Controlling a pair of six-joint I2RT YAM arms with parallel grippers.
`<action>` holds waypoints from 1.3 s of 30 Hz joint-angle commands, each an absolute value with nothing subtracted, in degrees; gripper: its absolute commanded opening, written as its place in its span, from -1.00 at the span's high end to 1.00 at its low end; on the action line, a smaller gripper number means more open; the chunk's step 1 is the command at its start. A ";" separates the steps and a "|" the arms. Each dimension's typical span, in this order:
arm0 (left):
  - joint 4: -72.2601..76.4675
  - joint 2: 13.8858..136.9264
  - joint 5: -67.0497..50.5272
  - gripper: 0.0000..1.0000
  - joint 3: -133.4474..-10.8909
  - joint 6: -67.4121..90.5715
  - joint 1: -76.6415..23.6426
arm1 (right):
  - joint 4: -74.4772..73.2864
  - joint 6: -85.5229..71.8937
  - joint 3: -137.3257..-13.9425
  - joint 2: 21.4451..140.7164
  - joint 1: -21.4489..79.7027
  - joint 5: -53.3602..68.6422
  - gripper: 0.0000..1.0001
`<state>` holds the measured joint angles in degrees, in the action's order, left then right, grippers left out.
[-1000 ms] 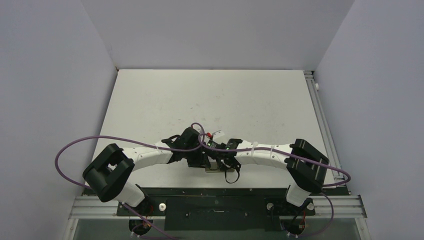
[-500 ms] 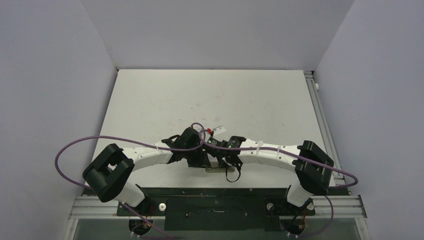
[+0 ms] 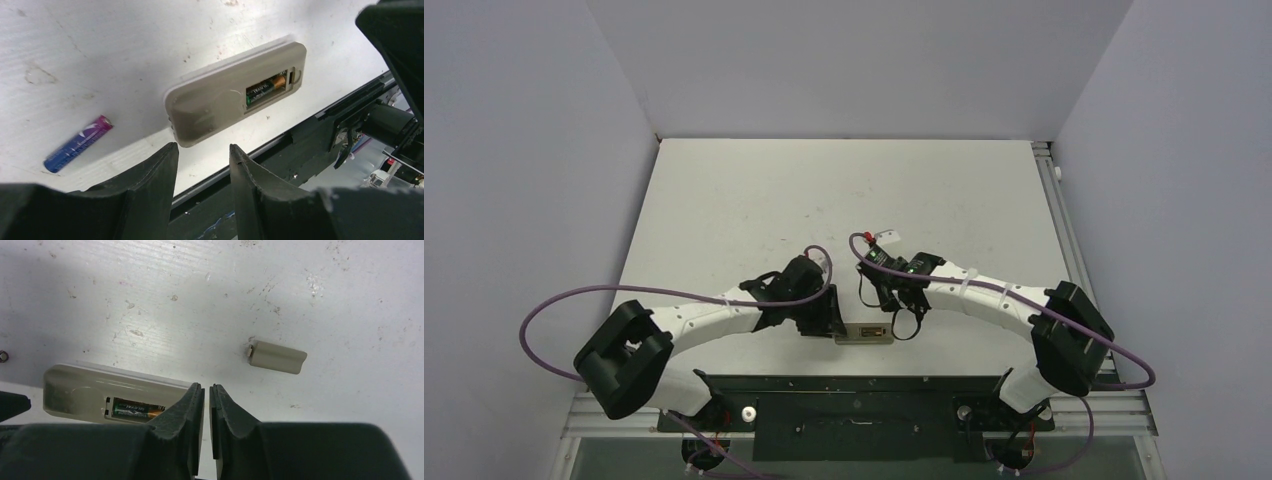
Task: Load the batteries into the remote control
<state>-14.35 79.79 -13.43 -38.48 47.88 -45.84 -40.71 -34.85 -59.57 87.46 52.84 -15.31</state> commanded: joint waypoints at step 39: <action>-13.63 91.12 -3.18 1.00 -42.24 56.97 -54.41 | -22.48 -33.60 -44.36 85.69 53.55 -2.60 0.83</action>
